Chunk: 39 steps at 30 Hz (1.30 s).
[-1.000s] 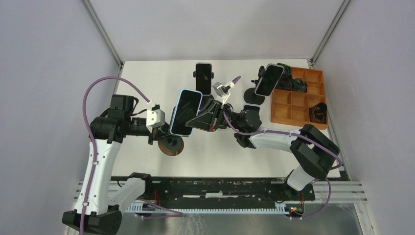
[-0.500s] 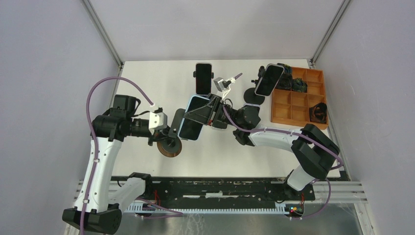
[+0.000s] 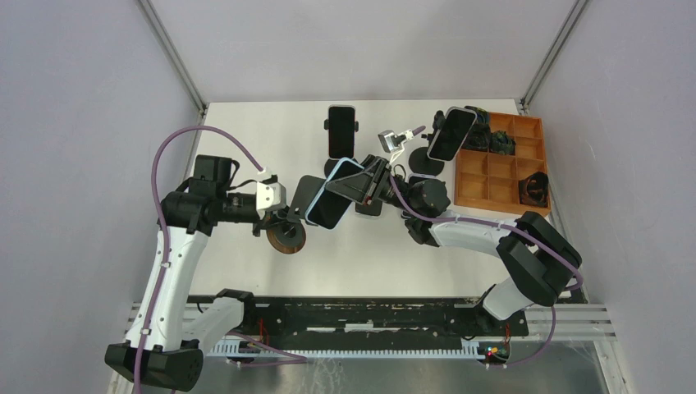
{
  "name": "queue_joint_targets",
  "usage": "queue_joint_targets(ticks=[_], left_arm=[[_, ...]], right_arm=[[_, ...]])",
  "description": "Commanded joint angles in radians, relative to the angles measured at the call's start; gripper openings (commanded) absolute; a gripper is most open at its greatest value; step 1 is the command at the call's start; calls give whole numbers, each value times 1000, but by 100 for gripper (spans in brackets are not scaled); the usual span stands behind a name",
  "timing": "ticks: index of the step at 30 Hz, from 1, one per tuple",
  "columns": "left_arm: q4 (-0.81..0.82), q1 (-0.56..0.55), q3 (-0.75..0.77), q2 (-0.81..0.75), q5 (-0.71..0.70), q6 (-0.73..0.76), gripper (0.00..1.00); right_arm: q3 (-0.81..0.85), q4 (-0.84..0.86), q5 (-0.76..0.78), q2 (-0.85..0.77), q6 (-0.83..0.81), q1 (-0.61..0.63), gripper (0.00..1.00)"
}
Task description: Remove the phone from the phone stand
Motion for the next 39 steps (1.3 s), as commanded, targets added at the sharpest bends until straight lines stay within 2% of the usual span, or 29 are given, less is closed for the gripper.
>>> queue_joint_targets(ticks=[1, 5, 14, 17, 21, 23, 28, 33, 39], left_arm=[[144, 8, 3, -3, -33, -129, 2], [186, 9, 1, 0, -86, -191, 2], [222, 21, 6, 58, -225, -251, 2], [244, 26, -1, 64, -239, -269, 2], [263, 33, 12, 72, -279, -268, 2], [260, 41, 27, 81, -297, -255, 2], [250, 67, 75, 95, -305, -230, 2], [231, 76, 121, 112, -248, -267, 2], [195, 76, 157, 107, -177, -306, 2]], right_arm=[[-9, 88, 32, -45, 58, -3, 37], [-22, 87, 41, -39, 78, -5, 31], [-69, 81, 49, -80, 93, -52, 30], [-74, 66, 46, -88, 91, -57, 17], [-104, 40, 38, -121, 79, -87, 6], [-119, -7, 31, -150, 46, -103, 4], [-88, -362, 3, -190, -165, -54, 0], [-48, -470, -2, -59, -250, 75, 0], [126, -561, 10, 223, -293, 200, 0]])
